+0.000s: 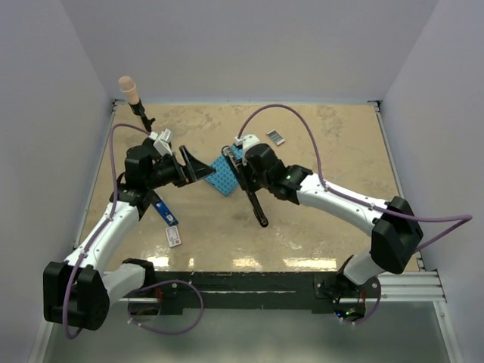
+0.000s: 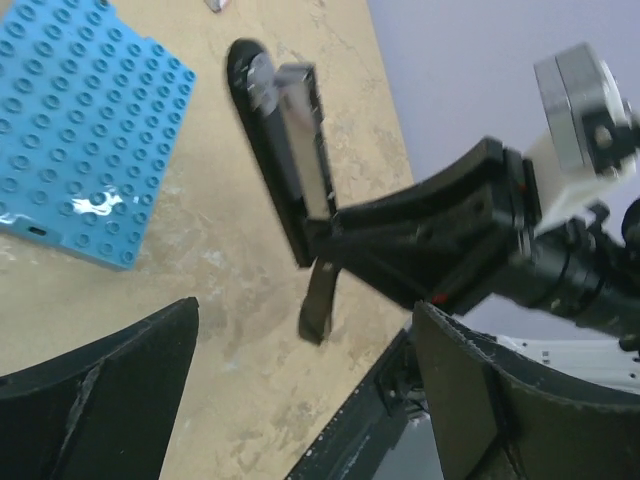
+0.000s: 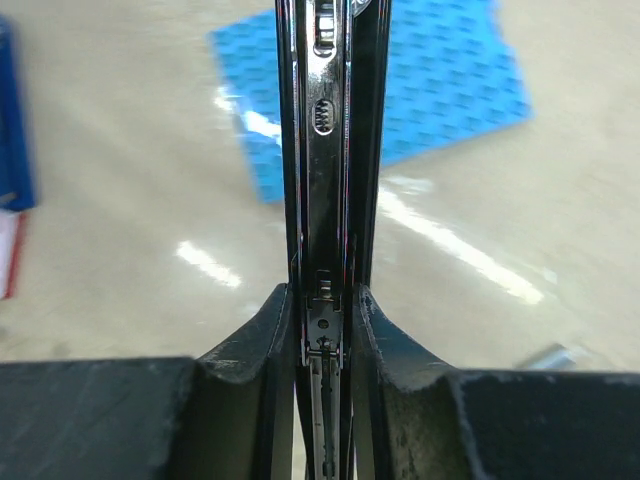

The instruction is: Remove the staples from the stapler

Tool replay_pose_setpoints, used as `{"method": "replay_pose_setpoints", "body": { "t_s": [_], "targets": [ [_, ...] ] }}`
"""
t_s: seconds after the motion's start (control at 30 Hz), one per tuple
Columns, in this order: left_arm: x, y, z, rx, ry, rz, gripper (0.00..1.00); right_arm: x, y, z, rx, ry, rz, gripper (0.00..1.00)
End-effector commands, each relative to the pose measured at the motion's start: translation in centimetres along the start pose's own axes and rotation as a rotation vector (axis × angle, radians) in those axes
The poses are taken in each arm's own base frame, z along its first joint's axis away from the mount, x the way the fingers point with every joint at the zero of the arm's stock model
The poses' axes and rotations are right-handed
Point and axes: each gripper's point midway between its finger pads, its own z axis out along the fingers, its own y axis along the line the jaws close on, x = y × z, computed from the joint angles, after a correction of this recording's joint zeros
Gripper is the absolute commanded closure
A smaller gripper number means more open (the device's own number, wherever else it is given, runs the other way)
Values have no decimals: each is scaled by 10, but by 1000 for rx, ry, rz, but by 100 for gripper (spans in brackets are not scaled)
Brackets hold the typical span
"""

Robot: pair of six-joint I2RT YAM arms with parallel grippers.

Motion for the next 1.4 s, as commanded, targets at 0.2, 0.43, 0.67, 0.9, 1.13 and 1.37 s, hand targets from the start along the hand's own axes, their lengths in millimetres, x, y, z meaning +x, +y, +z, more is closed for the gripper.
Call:
{"method": "replay_pose_setpoints", "body": {
  "t_s": [0.2,0.43,0.67,0.9,1.13,1.37],
  "targets": [
    [-23,41,-28,-350,-65,176,8,-15,-201,-48,587,81,175,100],
    [-33,89,-57,-659,-147,137,7,12,-307,-60,807,188,308,100],
    [-33,132,-85,-929,-179,53,10,43,-362,-45,828,266,396,100],
    [-33,149,-108,-1063,-266,-40,14,64,-374,-26,803,307,427,99],
    [-30,163,-120,-1139,-297,-106,16,78,-378,-17,798,333,448,87],
    [-28,177,-132,-1177,-299,-192,18,82,-376,-13,781,338,452,68]
  ]
}}
